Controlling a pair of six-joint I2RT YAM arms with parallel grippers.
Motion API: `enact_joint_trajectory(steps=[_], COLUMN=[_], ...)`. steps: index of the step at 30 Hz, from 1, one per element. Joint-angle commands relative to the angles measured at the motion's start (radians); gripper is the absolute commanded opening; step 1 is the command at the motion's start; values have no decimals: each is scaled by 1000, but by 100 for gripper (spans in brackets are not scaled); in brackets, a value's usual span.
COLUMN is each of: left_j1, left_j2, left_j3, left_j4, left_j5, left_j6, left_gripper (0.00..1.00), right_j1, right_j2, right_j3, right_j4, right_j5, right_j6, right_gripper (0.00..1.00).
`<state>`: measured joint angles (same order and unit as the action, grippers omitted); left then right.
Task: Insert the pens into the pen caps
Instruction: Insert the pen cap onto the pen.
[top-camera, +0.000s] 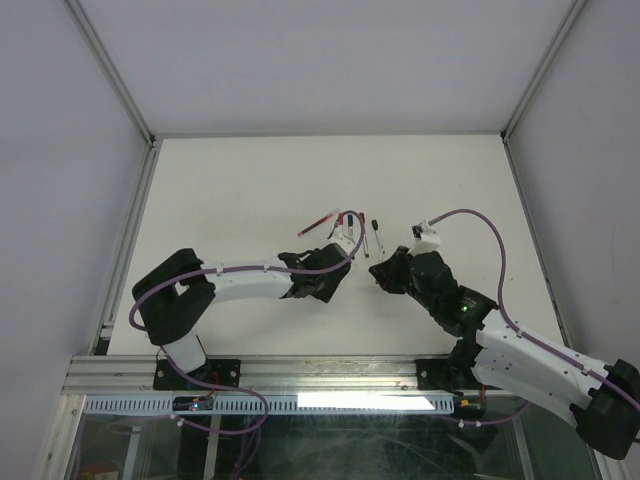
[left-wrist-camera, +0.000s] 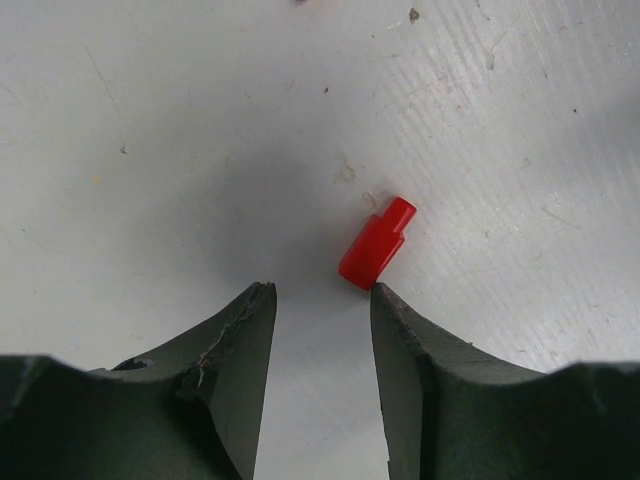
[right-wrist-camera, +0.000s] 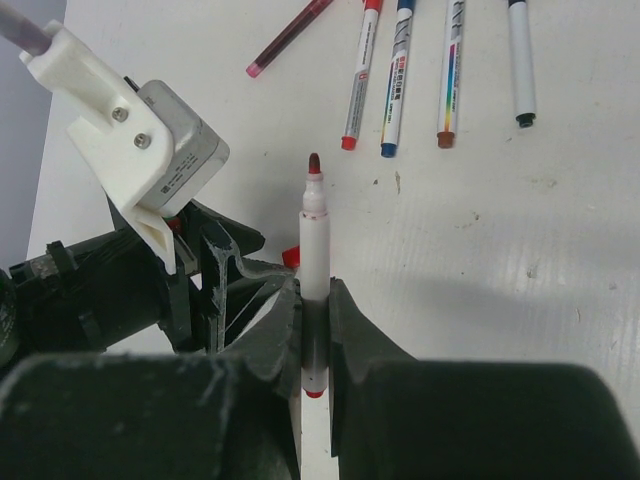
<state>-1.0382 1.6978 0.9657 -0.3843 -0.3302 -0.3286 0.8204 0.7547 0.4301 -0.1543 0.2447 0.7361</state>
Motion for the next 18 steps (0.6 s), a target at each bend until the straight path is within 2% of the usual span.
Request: enact_joint_trajectory(steps=[1, 11, 18], left_j1=[32, 105, 116], left_j2=[-13, -22, 10], left_j3=[-22, -18, 43], left_j4=[18, 63, 86], left_j5=[12, 28, 108], left_j6=[1, -5, 16], left_gripper=[44, 44, 43], right_j1=[-3, -3, -3], right_j2=[-17, -25, -29], right_j3=[9, 12, 15], right_j4=[49, 42, 36], right_j5=[2, 3, 4], right_j6=[16, 19, 18], right_gripper=[0, 0, 0])
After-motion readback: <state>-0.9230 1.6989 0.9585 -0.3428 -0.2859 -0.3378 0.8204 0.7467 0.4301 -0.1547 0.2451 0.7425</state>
